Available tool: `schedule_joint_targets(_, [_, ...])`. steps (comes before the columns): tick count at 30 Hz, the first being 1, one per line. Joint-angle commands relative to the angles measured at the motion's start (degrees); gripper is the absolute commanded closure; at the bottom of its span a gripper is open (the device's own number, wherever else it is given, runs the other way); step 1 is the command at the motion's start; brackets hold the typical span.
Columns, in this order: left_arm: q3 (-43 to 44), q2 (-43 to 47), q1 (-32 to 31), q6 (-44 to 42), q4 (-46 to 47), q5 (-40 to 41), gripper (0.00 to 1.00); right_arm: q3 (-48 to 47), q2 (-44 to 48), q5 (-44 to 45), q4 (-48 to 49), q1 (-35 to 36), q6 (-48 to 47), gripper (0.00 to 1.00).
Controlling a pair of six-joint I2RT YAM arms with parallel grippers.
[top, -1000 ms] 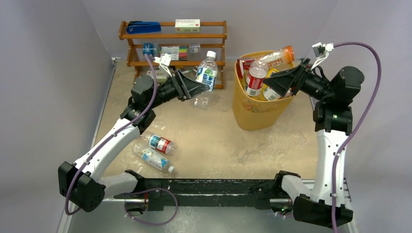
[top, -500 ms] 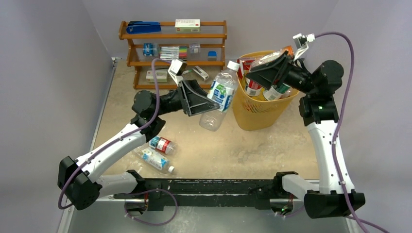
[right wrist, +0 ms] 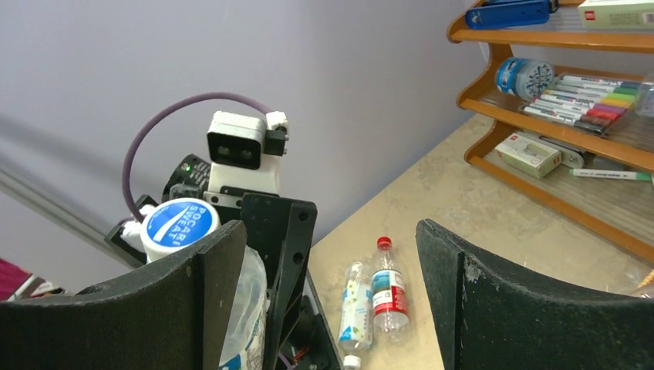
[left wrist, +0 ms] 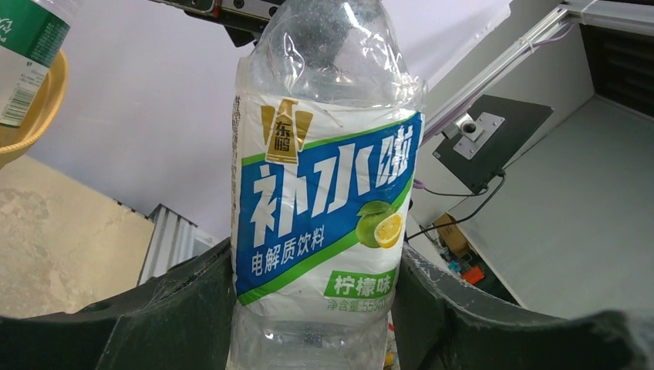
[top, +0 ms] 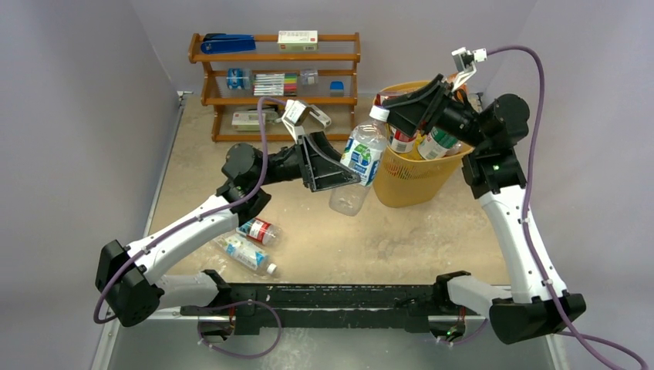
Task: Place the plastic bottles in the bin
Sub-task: Pick up the plastic bottle at the center of the board.
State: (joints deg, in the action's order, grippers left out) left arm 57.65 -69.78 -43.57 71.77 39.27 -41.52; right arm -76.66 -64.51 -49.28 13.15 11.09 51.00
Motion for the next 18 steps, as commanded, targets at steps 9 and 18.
schedule_joint_targets(9, [1.7, 2.4, 0.1, -5.9, -8.1, 2.6, 0.37, 2.1, 10.3, 14.6, 0.1, 0.7, 0.5, 0.12])
schedule_joint_targets(18, [1.0, 2.6, 0.1, -5.2, -7.3, 2.9, 0.37, 1.7, 5.3, 5.1, 10.9, 0.9, 6.0, 0.15])
